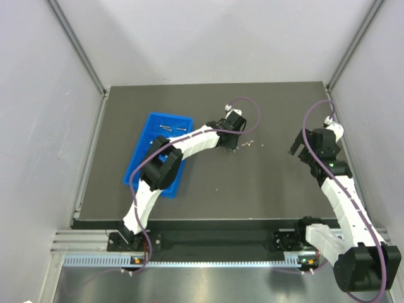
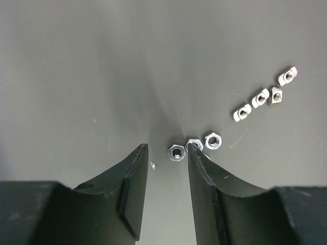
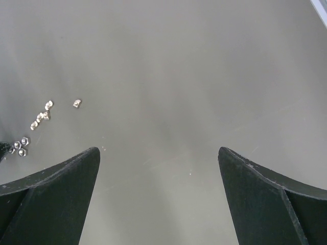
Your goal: Sort the screws and nuts into containers
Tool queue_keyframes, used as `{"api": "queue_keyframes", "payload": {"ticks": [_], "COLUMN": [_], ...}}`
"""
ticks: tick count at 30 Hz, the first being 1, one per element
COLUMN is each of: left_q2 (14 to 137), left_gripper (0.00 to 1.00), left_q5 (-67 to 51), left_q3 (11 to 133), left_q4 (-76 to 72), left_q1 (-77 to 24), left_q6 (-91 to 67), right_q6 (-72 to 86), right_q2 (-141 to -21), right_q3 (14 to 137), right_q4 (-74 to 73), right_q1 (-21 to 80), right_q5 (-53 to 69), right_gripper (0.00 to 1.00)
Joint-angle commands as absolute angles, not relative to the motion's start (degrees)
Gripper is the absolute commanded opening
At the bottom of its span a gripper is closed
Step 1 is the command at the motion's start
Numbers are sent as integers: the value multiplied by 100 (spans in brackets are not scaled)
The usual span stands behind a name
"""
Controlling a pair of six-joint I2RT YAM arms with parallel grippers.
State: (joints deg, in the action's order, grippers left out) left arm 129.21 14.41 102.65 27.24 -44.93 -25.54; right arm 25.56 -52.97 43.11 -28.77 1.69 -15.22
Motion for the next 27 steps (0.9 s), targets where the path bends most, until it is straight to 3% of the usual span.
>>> {"api": "queue_keyframes", "payload": {"ticks": [1,27], "left_q2": [12920,13079], "left_gripper": [42,39], "left_q5": [1451,1846], "left_q3": [10415,10214], "left_q4": [2725,3059], "left_q1": [-4474,-4482], "left_q6": [-2514,-2584], "right_q6": [2522,2566], "right_q2": [-5352,-5317], "right_q3": [4307,4324], "right_q4": [-2725,-2777], "right_q1": [141,141], "right_q5": [-1626,-1661], "right_gripper": [100,100]}}
